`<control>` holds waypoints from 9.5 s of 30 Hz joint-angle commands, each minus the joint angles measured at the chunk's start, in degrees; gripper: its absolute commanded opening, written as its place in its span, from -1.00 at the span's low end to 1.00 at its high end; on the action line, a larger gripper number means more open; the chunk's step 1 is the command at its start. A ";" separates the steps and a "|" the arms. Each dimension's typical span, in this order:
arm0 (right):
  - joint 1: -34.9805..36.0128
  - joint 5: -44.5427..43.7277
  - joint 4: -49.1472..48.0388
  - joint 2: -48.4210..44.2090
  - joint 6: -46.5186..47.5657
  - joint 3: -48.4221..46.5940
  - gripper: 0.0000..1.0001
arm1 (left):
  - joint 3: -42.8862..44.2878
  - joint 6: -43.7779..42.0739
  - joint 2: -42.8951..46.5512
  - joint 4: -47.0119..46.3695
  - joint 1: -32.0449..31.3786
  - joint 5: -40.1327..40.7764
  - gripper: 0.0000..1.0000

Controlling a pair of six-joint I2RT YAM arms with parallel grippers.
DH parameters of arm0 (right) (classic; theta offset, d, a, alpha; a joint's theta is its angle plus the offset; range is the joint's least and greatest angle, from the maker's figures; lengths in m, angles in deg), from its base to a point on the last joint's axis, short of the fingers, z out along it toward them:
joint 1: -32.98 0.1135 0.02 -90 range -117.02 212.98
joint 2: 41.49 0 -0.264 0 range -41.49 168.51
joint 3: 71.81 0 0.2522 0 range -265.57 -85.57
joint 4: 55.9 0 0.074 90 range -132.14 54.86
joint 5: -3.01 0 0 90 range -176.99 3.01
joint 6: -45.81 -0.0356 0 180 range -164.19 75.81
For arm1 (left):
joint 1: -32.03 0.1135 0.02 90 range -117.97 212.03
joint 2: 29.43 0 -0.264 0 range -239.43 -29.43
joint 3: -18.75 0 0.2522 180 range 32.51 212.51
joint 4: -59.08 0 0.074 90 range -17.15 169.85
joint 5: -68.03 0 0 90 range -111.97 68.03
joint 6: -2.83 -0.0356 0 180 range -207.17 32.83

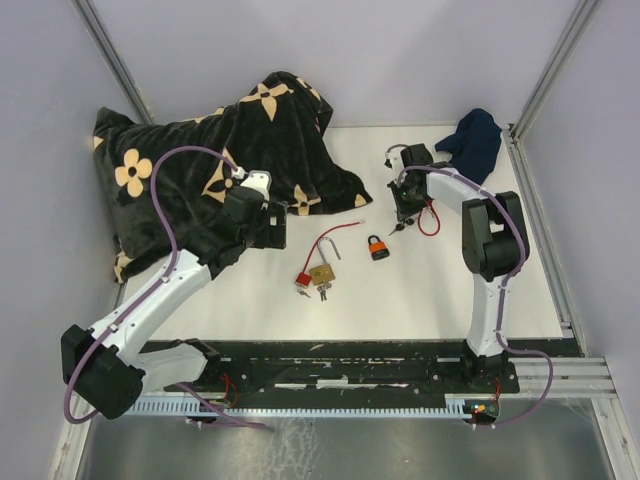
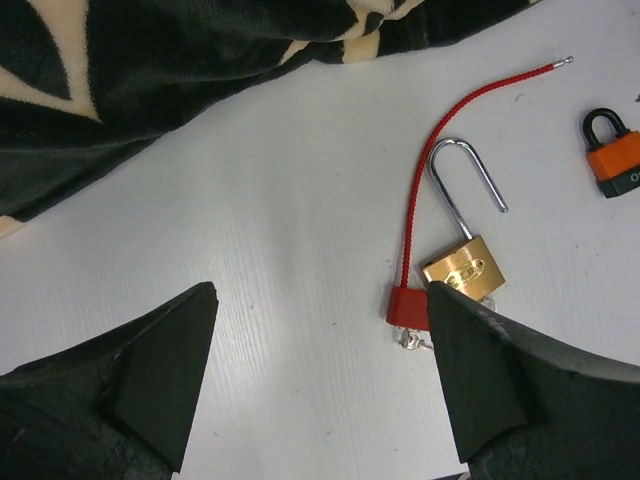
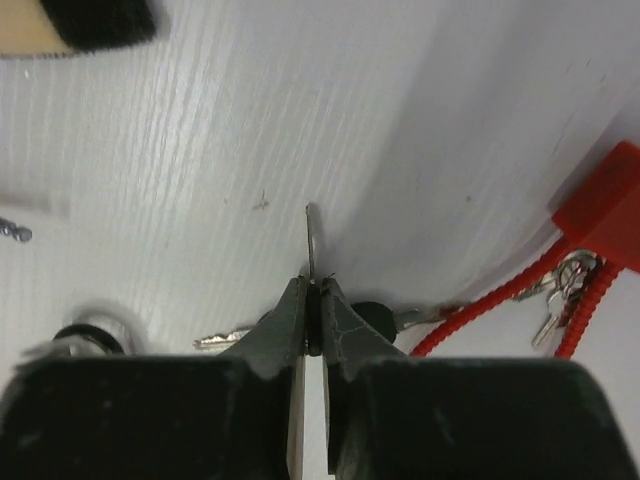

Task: Unlock with the key
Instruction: Pick up the key from the center of the board, then move the lock to the center of the board, then pick up the lock from the center of the board.

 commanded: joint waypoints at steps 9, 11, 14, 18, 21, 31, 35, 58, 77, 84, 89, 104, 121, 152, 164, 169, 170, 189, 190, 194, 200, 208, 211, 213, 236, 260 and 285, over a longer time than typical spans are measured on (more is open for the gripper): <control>-0.14 4.42 -3.63 -21.88 -5.93 13.47 -0.95 | -1.59 5.41 6.39 -8.67 0.35 -11.55 0.82; -0.01 6.60 -4.71 -25.74 -7.24 15.72 -0.96 | -2.08 7.04 7.02 -10.41 0.37 -13.42 0.82; 0.35 9.09 -6.30 -32.13 -9.25 18.65 -0.96 | -2.59 9.35 7.48 -13.28 0.35 -15.99 0.82; 0.86 13.06 -9.56 -39.00 -12.72 22.94 -0.96 | -3.21 11.90 7.65 -17.36 0.37 -19.66 0.81; 1.57 16.90 -13.20 -43.14 -15.35 26.15 -0.96 | -3.49 14.10 7.10 -19.88 0.30 -22.52 0.81; 10.16 18.67 -21.49 -50.99 -17.31 33.47 -0.96 | -3.55 22.76 4.67 -23.77 0.30 -27.95 0.76; 15.47 14.03 -24.33 -52.76 -16.12 35.67 -0.96 | -3.86 27.62 3.93 -24.01 0.13 -27.96 0.70; 40.04 -15.57 -24.22 -47.78 -4.92 31.39 -0.96 | -5.79 41.54 -4.43 -28.22 -8.06 -20.21 0.32; 47.92 -26.69 -26.52 -43.50 -0.75 29.86 -0.92 | -10.33 45.26 -2.77 -30.38 -9.56 -15.64 -0.94; 47.14 -22.96 -25.67 -45.98 -0.78 30.70 -0.51 | -12.26 36.56 1.06 -34.59 -9.56 -13.04 -0.94; 43.41 -13.14 -21.99 -49.24 -2.67 29.73 -0.08 | -13.82 24.78 5.66 -39.85 -9.43 -13.32 -0.94; 24.09 29.53 -41.48 -56.27 -23.04 36.08 0.45 | -20.29 10.99 11.94 -58.84 -8.16 -28.53 -0.94; 18.52 43.46 -63.00 -51.99 -37.55 41.40 0.11 | -21.48 20.99 10.45 -68.68 -7.30 -33.79 -0.94; 17.74 49.57 -75.47 -48.04 -47.39 43.03 -0.47 | -24.88 32.85 7.66 -81.03 -4.08 -33.07 -0.94; 17.75 49.35 -78.41 -47.40 -49.43 43.70 -0.41 | -25.62 34.83 6.82 -84.01 -4.02 -33.59 -0.94; 17.78 49.41 -79.34 -47.53 -49.93 43.87 -0.59 | -26.03 34.86 6.52 -83.74 -4.02 -33.46 -0.94; 17.68 49.40 -79.39 -47.57 -49.93 44.00 -0.63 | -25.97 34.88 6.43 -83.55 -4.07 -33.34 -0.94; 13.90 43.59 -68.27 -51.92 -45.80 46.84 -0.96 | -21.55 31.26 6.09 -64.40 -4.09 -28.41 0.01; 13.30 42.52 -66.76 -52.76 -44.93 47.47 -0.96 | -20.62 31.01 5.83 -62.35 -4.11 -28.21 0.10; 11.04 36.55 -57.22 -56.57 -40.31 49.93 -0.96 | -17.01 30.15 3.46 -53.93 -4.48 -27.62 0.37; 9.34 24.23 -45.07 -62.57 -33.68 52.67 -0.97 | -10.38 28.90 -4.48 -40.62 -7.81 -22.72 0.63; 8.91 9.11 -36.00 -69.03 -29.47 56.85 -0.96 | 1.90 26.95 -17.52 -27.88 -13.93 -13.36 0.76; 8.94 2.28 -32.00 -71.61 -28.47 57.98 -0.96 | 7.45 26.79 -23.88 -22.96 -15.59 -10.69 0.80; 8.92 -1.78 -29.62 -73.17 -27.92 58.56 -0.96 | 11.29 27.11 -28.33 -19.98 -16.32 -10.16 0.81; 8.89 -9.09 -23.99 -80.32 -24.84 62.33 -0.96 | 43.40 24.88 -63.01 0.22 -20.45 0.12 0.83; 8.90 0.92 -24.54 -74.53 -23.65 60.86 -0.96 | 28.14 17.41 -51.24 4.91 -20.90 -2.62 0.10; 8.88 2.15 -25.25 -71.48 -23.59 60.26 -0.96 | 42.96 11.43 -61.91 13.56 -19.07 -3.45 0.39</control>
